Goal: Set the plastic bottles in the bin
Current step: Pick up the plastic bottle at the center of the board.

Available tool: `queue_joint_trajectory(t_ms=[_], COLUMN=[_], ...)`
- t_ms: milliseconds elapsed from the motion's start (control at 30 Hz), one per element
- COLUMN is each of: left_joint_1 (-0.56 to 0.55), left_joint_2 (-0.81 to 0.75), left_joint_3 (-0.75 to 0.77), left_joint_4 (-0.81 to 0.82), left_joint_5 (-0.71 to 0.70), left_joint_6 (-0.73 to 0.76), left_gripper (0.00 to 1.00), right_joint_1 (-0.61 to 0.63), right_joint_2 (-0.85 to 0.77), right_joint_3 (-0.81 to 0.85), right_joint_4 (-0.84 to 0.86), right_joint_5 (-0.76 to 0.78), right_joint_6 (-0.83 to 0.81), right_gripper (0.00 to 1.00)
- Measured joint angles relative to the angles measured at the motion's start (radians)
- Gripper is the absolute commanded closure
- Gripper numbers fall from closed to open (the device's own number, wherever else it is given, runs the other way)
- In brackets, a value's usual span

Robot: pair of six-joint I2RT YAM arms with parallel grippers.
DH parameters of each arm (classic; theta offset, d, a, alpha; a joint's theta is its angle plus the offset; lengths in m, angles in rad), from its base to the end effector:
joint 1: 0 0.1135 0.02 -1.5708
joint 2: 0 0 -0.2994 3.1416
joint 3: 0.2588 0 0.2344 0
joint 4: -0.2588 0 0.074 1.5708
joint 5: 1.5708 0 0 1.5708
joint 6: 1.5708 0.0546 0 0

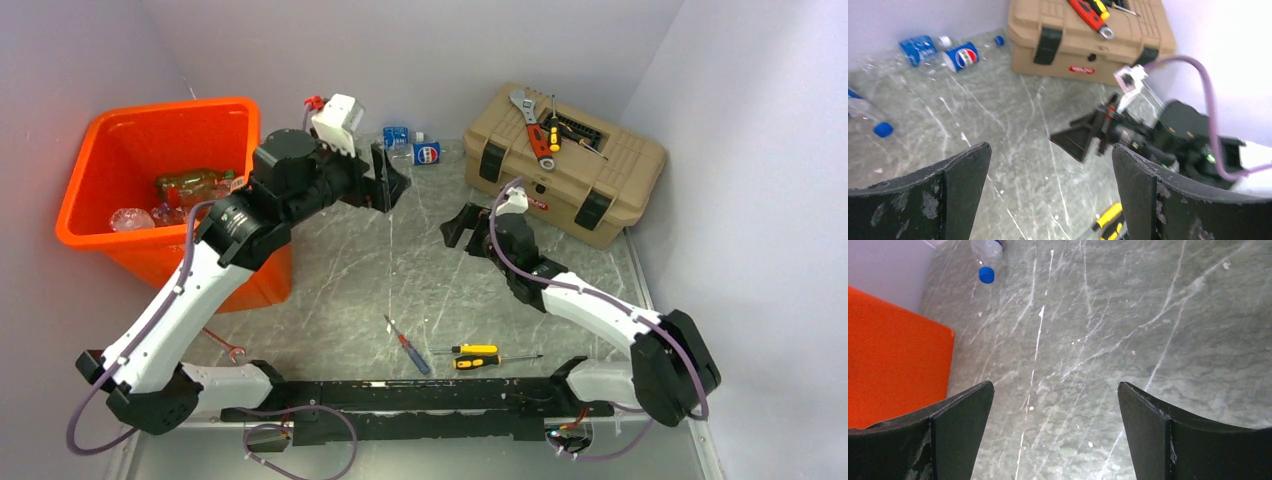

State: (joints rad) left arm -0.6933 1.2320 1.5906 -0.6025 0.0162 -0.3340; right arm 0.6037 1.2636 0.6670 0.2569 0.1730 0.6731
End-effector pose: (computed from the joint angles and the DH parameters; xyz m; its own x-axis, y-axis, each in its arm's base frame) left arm 0.1813 -0.1518 0.5005 -0.3889 -0.1030 -0.9155 0.5542 0.7676 -0.3218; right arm 0.2285 0.1462 0.2786 -0.4798 0.4151 -0.7730 -0.1618 0.8240 0.5429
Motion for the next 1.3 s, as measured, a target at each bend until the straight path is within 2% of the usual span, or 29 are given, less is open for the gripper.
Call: queue_joint_trajectory(t_ms=[67,167,333,433,533,800,1133,1300], left_joint_1=[-0.005,-0.003,0.013,0.064,0.143,0.281,0.372,0.381], left_joint_2=[0.023,0.138,0.495,0.714,0.867,1.027,1.156,1.223], left_joint_3=[0.045,0.113,0.243,0.33,0.386,0.517,0.554,0.565], left_joint_4=[-0.011,-0.006,0.009,0.003,-0.009,0.036,0.039,0.028], left_joint_5=[-0.044,-0.142,-0.372,-0.436,-0.475,-0.596,-0.611,-0.601], left_joint_6=[0.008,0.031,0.082,0.08,0.074,0.024,-0.084,-0.098], left_gripper=[0.03,0.0,0.0,0.01,0.01,0.01,0.01,0.09], right_joint_1=[-0.003,-0.003,-0.002,-0.002,-0.002,-0.002,-0.002,-0.002], right_joint_2=[-0.049,-0.178,-0.41,-0.509,-0.582,-0.621,-0.558,-0.557], right_joint_3=[-0.014,-0.074,-0.207,-0.278,-0.325,-0.343,-0.379,-0.379], right_joint_4=[-0.028,-0.051,-0.092,-0.127,-0.165,-0.175,-0.133,-0.113], right_joint_5=[0.001,0.0,-0.028,-0.043,-0.056,-0.104,-0.146,-0.153], right_joint_6=[-0.006,-0.026,-0.068,-0.079,-0.085,-0.098,-0.098,-0.098], right_gripper=[0.0,0.0,0.0,0.0,0.0,0.0,0.0,0.0])
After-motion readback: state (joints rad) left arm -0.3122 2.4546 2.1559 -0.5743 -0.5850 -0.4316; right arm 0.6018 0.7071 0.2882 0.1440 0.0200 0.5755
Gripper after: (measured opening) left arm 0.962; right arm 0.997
